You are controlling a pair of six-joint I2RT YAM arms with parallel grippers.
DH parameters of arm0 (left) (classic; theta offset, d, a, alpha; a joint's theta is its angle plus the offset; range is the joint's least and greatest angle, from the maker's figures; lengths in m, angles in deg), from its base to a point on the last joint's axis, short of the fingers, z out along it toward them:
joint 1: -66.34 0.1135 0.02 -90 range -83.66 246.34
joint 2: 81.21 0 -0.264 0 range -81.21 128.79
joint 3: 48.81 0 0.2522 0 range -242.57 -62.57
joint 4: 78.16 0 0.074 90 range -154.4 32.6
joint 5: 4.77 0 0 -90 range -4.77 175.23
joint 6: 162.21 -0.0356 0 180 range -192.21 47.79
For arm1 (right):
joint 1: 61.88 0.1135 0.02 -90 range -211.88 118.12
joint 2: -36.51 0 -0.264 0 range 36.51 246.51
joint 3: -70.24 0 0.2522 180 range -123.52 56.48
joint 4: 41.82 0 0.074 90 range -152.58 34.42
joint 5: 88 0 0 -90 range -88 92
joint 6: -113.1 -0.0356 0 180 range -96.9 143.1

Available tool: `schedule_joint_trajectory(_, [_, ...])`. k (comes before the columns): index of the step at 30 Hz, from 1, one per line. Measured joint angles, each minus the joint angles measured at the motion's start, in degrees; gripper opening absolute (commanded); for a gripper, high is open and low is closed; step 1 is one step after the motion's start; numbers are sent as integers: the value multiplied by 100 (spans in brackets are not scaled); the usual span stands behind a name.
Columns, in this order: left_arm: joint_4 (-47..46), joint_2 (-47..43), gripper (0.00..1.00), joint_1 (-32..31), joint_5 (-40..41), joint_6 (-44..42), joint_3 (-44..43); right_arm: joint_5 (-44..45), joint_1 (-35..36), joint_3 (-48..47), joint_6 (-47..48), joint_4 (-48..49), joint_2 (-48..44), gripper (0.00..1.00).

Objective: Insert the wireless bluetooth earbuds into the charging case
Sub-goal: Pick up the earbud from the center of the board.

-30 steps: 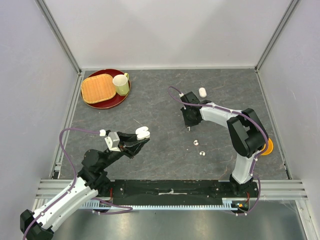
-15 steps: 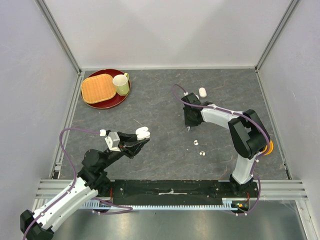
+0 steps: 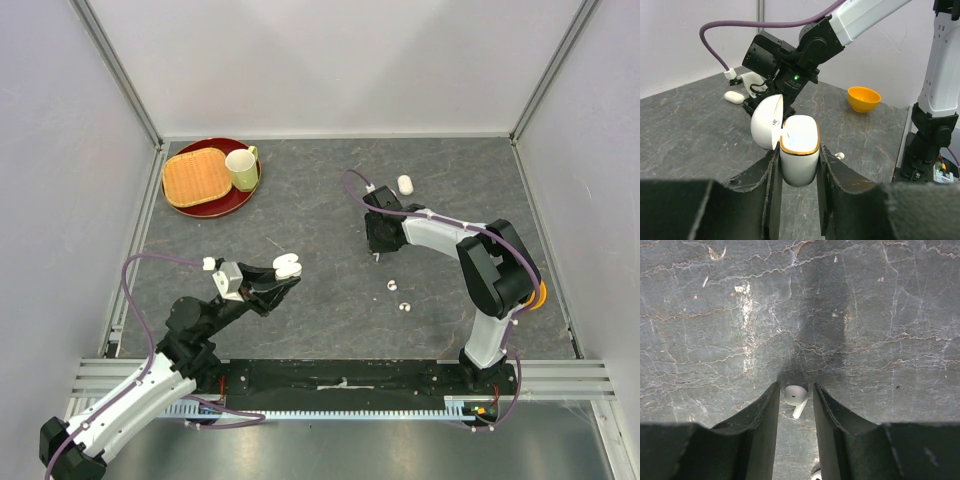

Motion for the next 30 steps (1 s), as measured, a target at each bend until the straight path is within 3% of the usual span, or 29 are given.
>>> schedule_joint_trajectory(11, [0, 70, 2, 0, 2, 7, 0, -46, 17, 0, 308, 0, 2, 39])
schedule_joint_trajectory(26, [0, 85, 2, 0, 17, 7, 0, -7, 17, -24, 389, -48, 17, 30])
schedule_joint_trajectory(30, [0, 85, 2, 0, 20, 7, 0, -2, 17, -26, 396, -52, 17, 20])
